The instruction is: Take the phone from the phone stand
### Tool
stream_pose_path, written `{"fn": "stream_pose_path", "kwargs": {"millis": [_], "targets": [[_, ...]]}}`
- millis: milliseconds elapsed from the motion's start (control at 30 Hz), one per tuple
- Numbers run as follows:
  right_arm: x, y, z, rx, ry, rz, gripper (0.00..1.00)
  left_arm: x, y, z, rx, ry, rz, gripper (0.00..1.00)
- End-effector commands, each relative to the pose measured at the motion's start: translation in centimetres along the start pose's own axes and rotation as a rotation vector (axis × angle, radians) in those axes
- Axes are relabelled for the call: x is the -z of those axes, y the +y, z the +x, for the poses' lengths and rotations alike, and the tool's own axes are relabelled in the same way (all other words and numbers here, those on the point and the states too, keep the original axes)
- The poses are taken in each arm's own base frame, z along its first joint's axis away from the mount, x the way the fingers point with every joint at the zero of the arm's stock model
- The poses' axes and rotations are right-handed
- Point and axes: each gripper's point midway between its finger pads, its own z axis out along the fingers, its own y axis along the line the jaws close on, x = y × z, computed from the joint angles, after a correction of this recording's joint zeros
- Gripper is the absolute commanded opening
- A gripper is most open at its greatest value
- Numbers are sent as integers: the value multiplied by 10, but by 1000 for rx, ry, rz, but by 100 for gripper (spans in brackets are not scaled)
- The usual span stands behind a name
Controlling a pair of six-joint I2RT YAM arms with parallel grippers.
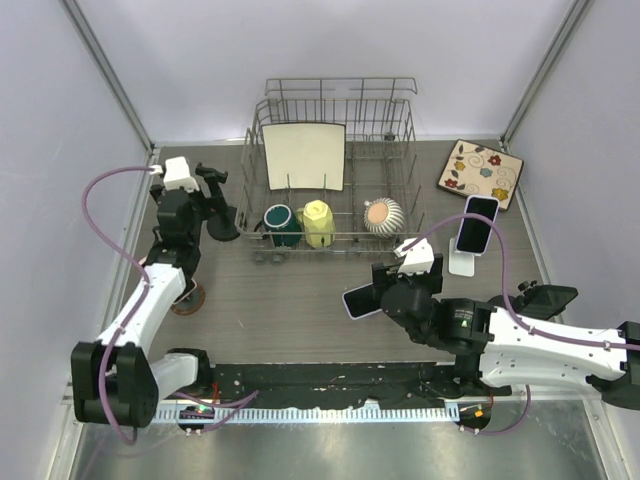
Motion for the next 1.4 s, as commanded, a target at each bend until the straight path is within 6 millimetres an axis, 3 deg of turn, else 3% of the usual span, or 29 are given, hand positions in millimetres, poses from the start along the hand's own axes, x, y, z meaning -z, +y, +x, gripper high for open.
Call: {"fn": "stream_pose_path", "kwargs": {"millis": [0,200,333,500,633,900,1033,1367], "targets": [[3,5,-19,-65,-34,-15,93,33,28,-34,74,5,-173,100],[0,15,-14,-61,-21,-48,94,87,56,-39,161,122,-355,100],[0,25,-7,-80,-13,-97,95,129,91,-44,150,129,-549,100],[0,30,1,-96,-4,-138,95,159,108,-25,109,181,-620,100],[1,33,10,-92,14,-169,95,162,114,3,85,260,-656,100],[7,35,20,-94,41,-234,95,157,117,19,117,292,-669,100],[8,32,23,-75,40,-234,95,157,126,39,119,320,-720,100],[6,33,26,-46,46,-225,95,152,127,50,190,218,-706,100]]}}
